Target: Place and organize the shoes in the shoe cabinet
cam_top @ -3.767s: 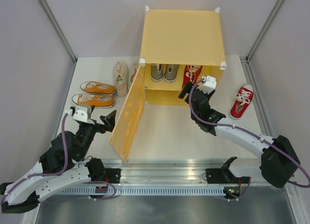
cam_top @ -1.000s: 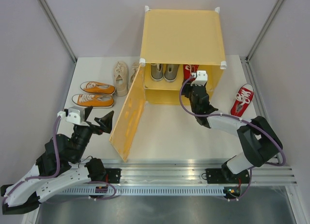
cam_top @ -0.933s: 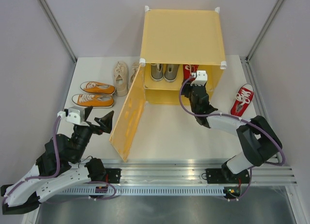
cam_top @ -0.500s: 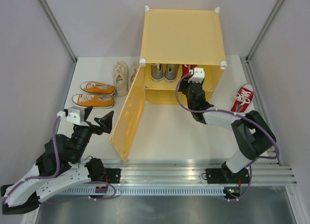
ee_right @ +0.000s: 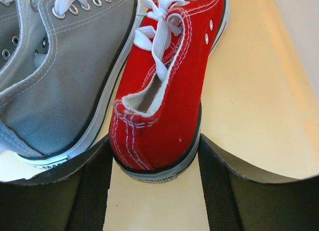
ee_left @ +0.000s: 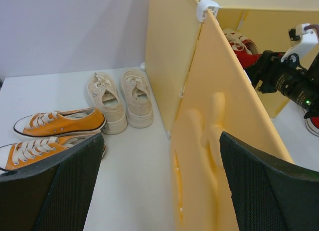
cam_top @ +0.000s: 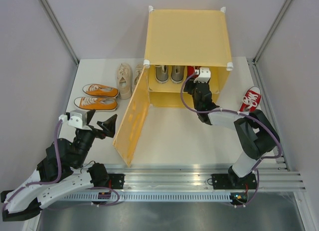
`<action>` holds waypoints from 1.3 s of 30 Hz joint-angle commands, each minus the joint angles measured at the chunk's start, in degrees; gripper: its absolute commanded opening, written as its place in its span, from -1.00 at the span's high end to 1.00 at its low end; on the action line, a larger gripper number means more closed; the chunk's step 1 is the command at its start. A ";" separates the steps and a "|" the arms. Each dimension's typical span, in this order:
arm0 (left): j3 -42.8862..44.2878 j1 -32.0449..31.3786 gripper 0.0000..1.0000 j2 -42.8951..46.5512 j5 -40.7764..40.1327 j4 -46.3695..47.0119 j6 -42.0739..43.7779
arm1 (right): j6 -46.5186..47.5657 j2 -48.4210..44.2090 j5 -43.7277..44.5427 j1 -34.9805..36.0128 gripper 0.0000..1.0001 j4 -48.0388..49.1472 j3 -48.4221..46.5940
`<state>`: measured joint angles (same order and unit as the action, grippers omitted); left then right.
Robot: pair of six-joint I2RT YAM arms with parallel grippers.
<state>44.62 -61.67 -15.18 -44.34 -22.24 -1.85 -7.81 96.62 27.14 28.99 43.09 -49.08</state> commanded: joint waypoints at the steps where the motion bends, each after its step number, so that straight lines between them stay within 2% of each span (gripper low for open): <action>1: 1.00 0.23 -0.99 0.50 1.01 0.44 -1.58 | -0.36 1.38 -8.40 0.10 0.99 5.34 -2.86; 10: 0.99 0.23 -0.99 0.50 1.01 0.44 -1.58 | -2.47 3.05 -10.52 0.10 0.99 4.72 -5.50; 16: 0.99 0.23 -0.99 0.50 1.09 0.44 -1.58 | -4.05 3.75 -6.84 0.19 0.95 0.86 -8.31; 17: 0.99 0.23 -0.99 0.50 1.09 0.44 -1.58 | -4.14 4.01 -6.57 0.19 0.87 0.16 -8.66; 18: 0.99 0.23 -0.99 0.68 1.09 0.36 -1.58 | -4.05 4.10 -5.79 0.19 0.59 -1.15 -8.93; 19: 0.99 0.23 -0.99 0.59 1.09 0.44 -1.58 | -3.96 4.28 -5.43 0.19 0.44 -2.12 -9.54; 20: 0.99 0.23 -0.99 0.68 1.09 0.44 -1.58 | -3.96 4.11 -5.17 0.19 0.13 -3.70 -9.80; 23: 0.99 0.23 -0.99 0.59 1.09 0.44 -1.67 | -3.96 3.49 -3.67 0.19 -0.29 -5.55 -9.81; 29: 1.08 0.23 -0.99 0.68 0.92 0.44 -1.58 | -4.93 1.21 -2.61 0.19 -0.80 -9.60 -9.81; 32: 1.00 0.23 -0.99 0.77 0.57 0.44 -1.58 | -5.63 -0.29 -2.35 0.19 -0.96 -11.44 -9.63; 39: 0.82 0.23 -0.99 0.77 -0.57 0.27 -1.32 | -7.74 -3.63 -1.56 0.19 -0.96 -15.14 -8.32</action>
<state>44.62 -61.67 -15.18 -44.42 -22.26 -1.85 -13.50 96.18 25.52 28.82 29.34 -57.06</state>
